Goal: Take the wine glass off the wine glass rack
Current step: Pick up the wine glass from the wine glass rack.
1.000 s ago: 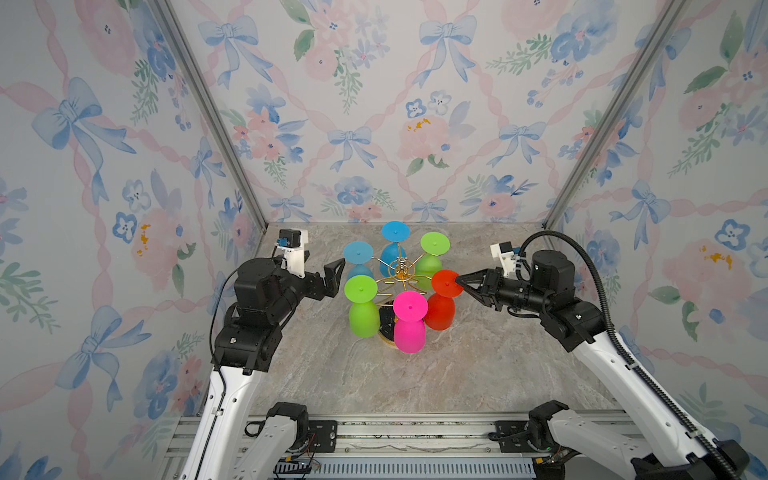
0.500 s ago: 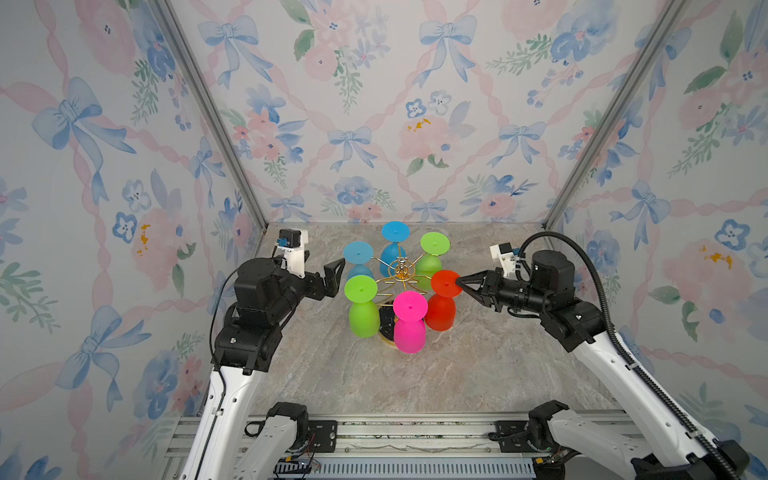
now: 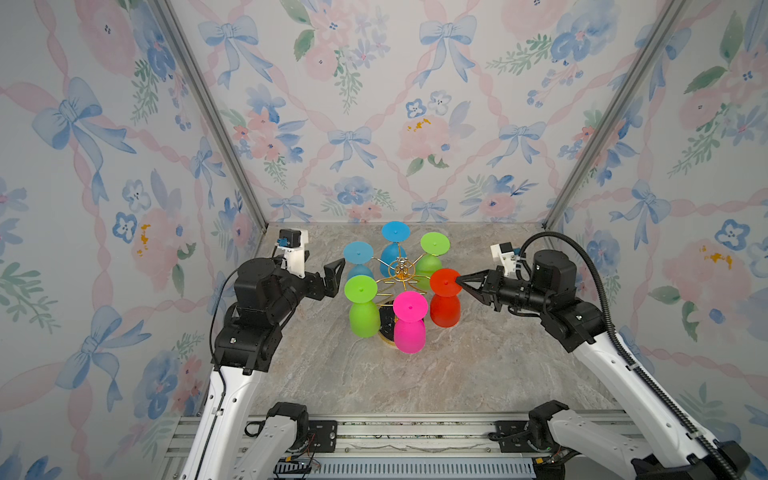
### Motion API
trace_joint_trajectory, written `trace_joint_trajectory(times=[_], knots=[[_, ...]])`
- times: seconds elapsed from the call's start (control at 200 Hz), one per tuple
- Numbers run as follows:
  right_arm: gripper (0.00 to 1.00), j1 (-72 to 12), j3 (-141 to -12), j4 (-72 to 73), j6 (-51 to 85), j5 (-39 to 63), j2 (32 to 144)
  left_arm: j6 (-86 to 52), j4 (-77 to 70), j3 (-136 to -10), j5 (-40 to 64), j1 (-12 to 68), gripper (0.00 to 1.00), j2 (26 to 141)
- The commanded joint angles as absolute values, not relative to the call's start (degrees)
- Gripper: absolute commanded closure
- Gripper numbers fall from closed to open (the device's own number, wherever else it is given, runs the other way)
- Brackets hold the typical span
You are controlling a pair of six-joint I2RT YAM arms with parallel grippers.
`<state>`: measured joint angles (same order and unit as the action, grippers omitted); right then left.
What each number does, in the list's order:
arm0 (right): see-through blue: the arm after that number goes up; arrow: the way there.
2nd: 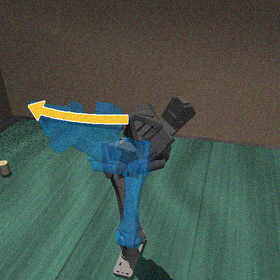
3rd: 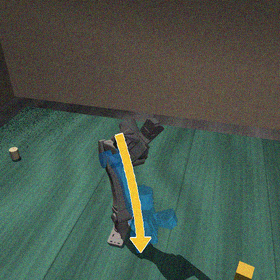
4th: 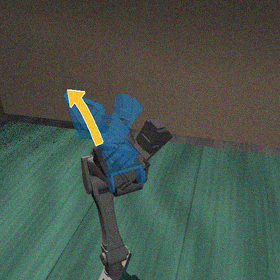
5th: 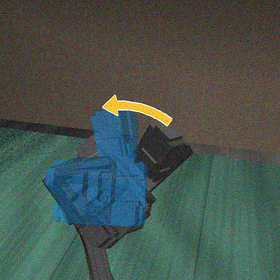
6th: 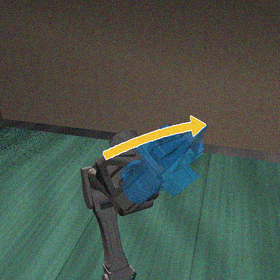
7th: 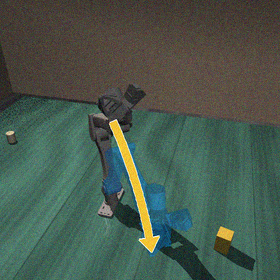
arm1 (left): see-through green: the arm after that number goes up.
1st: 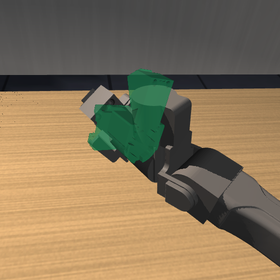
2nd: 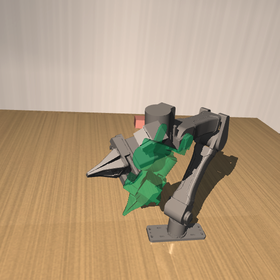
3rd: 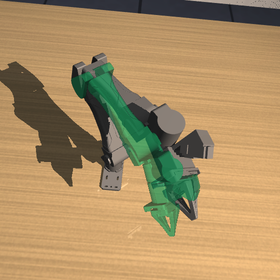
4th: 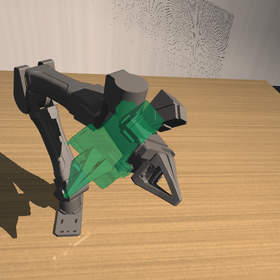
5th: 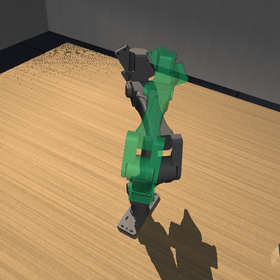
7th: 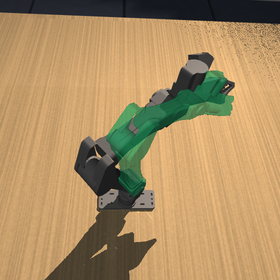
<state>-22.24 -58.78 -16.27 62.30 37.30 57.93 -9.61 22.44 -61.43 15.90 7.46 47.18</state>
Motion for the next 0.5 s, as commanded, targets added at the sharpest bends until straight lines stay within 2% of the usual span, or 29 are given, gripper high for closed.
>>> trace_joint_trajectory(times=[0.0,0.495], knots=[[0.99,-22.8,-58.2,-13.7,63.9,38.6,57.4,-8.9,22.7,-63.3,16.1,7.3,0.02,46.7],[1.00,-22.8,-56.7,-7.5,68.2,39.7,57.9,-8.7,22.6,-63.5,16.3,7.3,0.02,47.0]])
